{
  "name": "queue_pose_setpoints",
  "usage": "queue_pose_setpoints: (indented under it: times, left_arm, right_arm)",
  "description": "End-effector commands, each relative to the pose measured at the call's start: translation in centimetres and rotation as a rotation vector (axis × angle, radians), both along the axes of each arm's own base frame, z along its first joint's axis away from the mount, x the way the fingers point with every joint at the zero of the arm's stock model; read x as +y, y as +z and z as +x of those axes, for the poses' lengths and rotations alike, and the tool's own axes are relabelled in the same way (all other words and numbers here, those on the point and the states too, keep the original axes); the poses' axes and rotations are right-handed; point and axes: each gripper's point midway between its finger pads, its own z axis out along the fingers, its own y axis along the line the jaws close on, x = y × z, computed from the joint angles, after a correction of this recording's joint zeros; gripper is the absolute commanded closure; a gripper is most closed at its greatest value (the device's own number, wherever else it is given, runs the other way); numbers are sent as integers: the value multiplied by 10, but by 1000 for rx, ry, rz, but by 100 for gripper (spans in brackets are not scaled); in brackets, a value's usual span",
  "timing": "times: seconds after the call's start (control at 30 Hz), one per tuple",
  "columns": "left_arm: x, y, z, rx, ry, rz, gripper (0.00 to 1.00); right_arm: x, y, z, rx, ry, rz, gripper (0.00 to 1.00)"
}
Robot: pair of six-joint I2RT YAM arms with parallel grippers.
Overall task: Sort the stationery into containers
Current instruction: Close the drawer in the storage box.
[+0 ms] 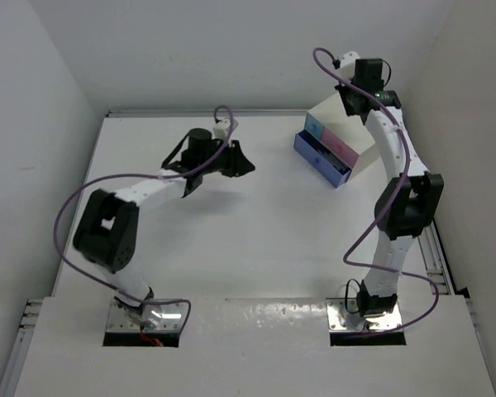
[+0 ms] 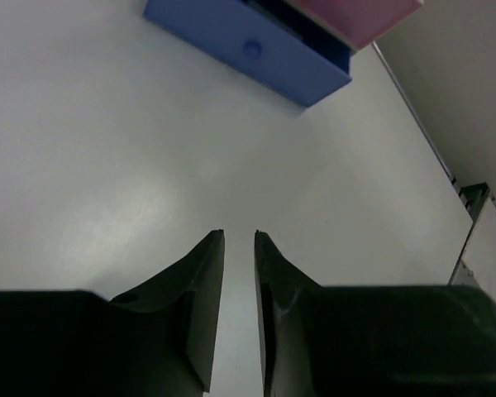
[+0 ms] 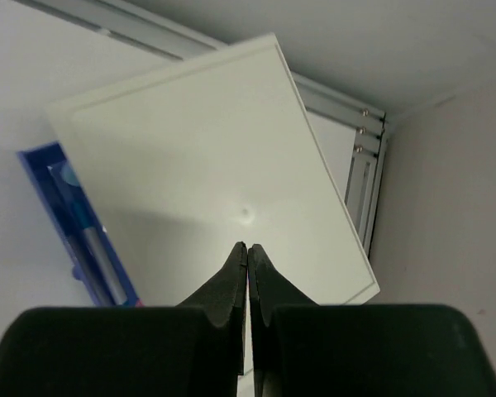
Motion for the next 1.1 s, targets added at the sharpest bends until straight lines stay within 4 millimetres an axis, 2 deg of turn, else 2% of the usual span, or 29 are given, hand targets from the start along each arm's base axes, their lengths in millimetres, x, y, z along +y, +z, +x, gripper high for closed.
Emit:
queue_pose_setpoints:
  times: [0.0, 0.03, 0.07, 0.1, 0.13, 0.17, 0.23, 0.33, 0.4, 0.43, 0.47, 0.5, 0.53, 0.57, 0.6, 0.63, 0.7, 0.73, 0.9, 0.93, 0.97, 1.0, 1.07]
  left_arm:
    - [-61, 27, 31, -33, -63, -139, 74]
    - [-75, 30, 35, -3, -74, -183, 77]
    - [-92, 50, 47, -38, -99, -234, 79]
    - [-112, 24, 51, 30, -110, -249, 79]
    - [-126, 21, 64, 14, -117, -283, 79]
    - [-141, 21, 62, 17, -136, -309, 79]
    - [-160, 18, 68, 37, -149, -358, 79]
    - [-193, -4, 83, 44, -159, -416, 78]
    - [-202, -16, 90, 52, -153, -428, 78]
    - [-207, -39, 94, 77, -143, -422, 78]
    - [-212, -33, 101, 64, -140, -449, 78]
    - [-214, -40, 104, 72, -131, -454, 79]
    - [-218, -58, 108, 88, -113, -449, 80]
    - [-221, -63, 110, 96, -105, -456, 81]
    - [-225, -57, 115, 79, -100, -472, 82]
    - [-230, -75, 116, 94, -93, -461, 82]
    - [-237, -73, 119, 78, -88, -476, 82]
    - [-241, -86, 120, 87, -73, -470, 83]
    - [-258, -90, 128, 37, -48, -502, 79]
    - [-260, -91, 128, 29, -42, -506, 78]
    - [-263, -89, 129, 22, -40, -512, 77]
    - [-264, -99, 131, 26, -25, -504, 75]
    - [-270, -91, 132, -3, -30, -519, 73]
  right_arm:
    - [-10, -36, 4, 71, -41, 74, 100]
    - [-10, -43, 1, 94, -50, 90, 100]
    - [-11, -50, 2, 113, -48, 103, 100]
    - [-9, -56, -1, 136, -45, 123, 100]
    - [-9, -60, -2, 151, -41, 144, 100]
    - [-8, -65, -3, 164, -36, 158, 100]
    - [-7, -74, -9, 207, -36, 190, 100]
    - [9, -92, -19, 290, 5, 271, 100]
    - [12, -98, -22, 318, 7, 292, 100]
    - [14, -102, -24, 337, 9, 301, 100]
    - [15, -105, -28, 358, 3, 311, 100]
    - [15, -108, -29, 370, 4, 321, 100]
    - [16, -110, -30, 381, 4, 327, 100]
    - [18, -111, -32, 389, 4, 334, 100]
    - [19, -113, -33, 399, 6, 341, 100]
    - [19, -114, -34, 404, 6, 346, 100]
    - [21, -115, -36, 419, 8, 354, 100]
    - [22, -117, -37, 427, 7, 355, 100]
    - [22, -131, -45, 484, -19, 368, 100]
    - [8, -133, -47, 494, -52, 380, 100]
    - [8, -135, -49, 508, -54, 383, 100]
    - [9, -138, -51, 519, -56, 389, 100]
    - [11, -144, -55, 552, -63, 406, 100]
